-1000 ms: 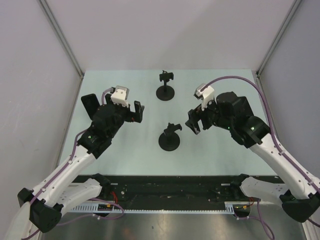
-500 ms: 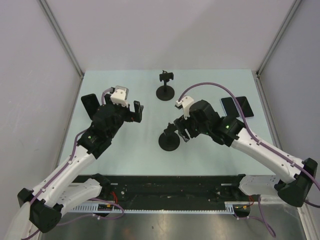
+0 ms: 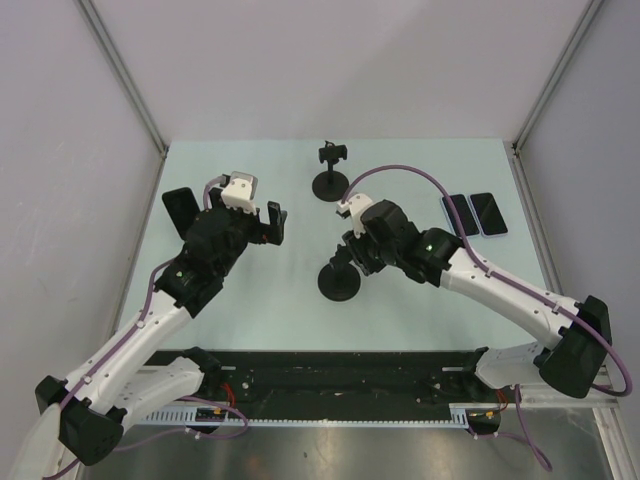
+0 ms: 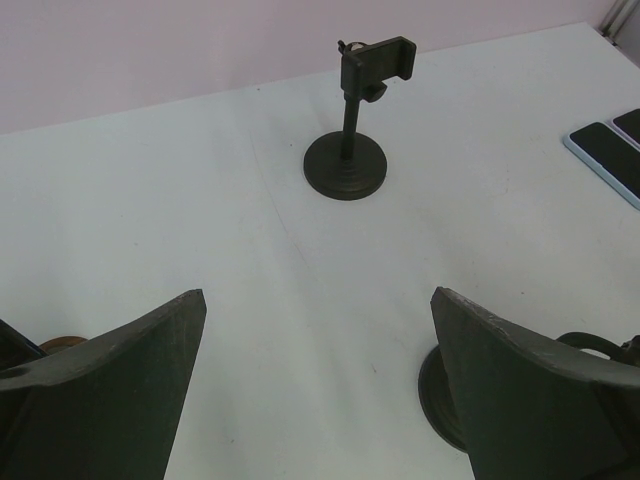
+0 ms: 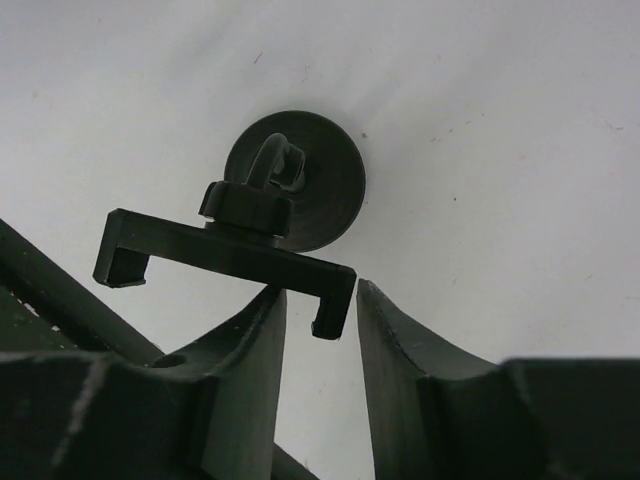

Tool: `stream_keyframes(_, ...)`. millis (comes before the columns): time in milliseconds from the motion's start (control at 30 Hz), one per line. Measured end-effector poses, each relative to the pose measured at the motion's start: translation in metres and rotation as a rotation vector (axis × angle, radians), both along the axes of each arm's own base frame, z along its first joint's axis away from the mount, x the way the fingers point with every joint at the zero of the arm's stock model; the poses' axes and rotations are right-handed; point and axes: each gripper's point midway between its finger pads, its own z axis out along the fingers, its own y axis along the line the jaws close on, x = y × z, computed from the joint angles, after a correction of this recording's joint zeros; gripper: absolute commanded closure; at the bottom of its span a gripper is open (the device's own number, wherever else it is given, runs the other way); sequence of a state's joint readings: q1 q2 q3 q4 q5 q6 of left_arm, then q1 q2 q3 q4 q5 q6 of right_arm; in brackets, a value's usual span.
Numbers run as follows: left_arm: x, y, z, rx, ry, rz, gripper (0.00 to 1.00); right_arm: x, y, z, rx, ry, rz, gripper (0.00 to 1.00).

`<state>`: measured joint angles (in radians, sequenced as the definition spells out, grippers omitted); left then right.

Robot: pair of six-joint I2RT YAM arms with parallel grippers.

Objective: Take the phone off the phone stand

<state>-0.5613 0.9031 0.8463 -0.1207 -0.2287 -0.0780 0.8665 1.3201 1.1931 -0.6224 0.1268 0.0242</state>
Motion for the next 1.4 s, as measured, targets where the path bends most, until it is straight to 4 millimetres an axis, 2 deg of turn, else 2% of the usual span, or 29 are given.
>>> stream_keyframes(233, 0.0, 0.0, 0.0, 0.0, 0.0, -0.001, 0.0, 0.003, -0.001, 0.0, -0.002, -0.01, -0.011, 0.99)
stream_keyframes(467, 0.0, 0.0, 0.0, 0.0, 0.0, -0.001, 0.0, 0.009, -0.007, -0.001, -0.011, -0.015, -0.036, 1.0)
stream_keyframes(600, 0.0, 0.0, 0.0, 0.0, 0.0, 0.0, 0.0, 0.024, -0.019, 0.0, -0.006, -0.034, -0.111, 1.0)
stream_keyframes(700, 0.0, 0.0, 0.0, 0.0, 0.0, 0.0, 0.0, 0.048, -0.037, 0.006, 0.02, -0.065, -0.219, 1.0)
stream_keyframes(867, 0.0, 0.001, 0.0, 0.001, -0.001, 0.004, 0.0, 0.097, -0.078, 0.018, 0.068, -0.136, -0.417, 1.0)
stream_keyframes(1067, 0.0, 0.003, 0.001, 0.007, -0.007, 0.012, 0.0, 0.155, -0.114, 0.007, 0.044, -0.163, -0.586, 1.0)
stream_keyframes(1200, 0.0, 0.006, 0.004, 0.007, -0.015, 0.027, 0.0, 0.199, -0.121, 0.001, 0.024, -0.166, -0.651, 1.0)
stream_keyframes(1400, 0.0, 0.009, 0.006, 0.013, -0.026, 0.036, 0.0, 0.257, -0.106, 0.007, 0.043, -0.182, -0.683, 1.0)
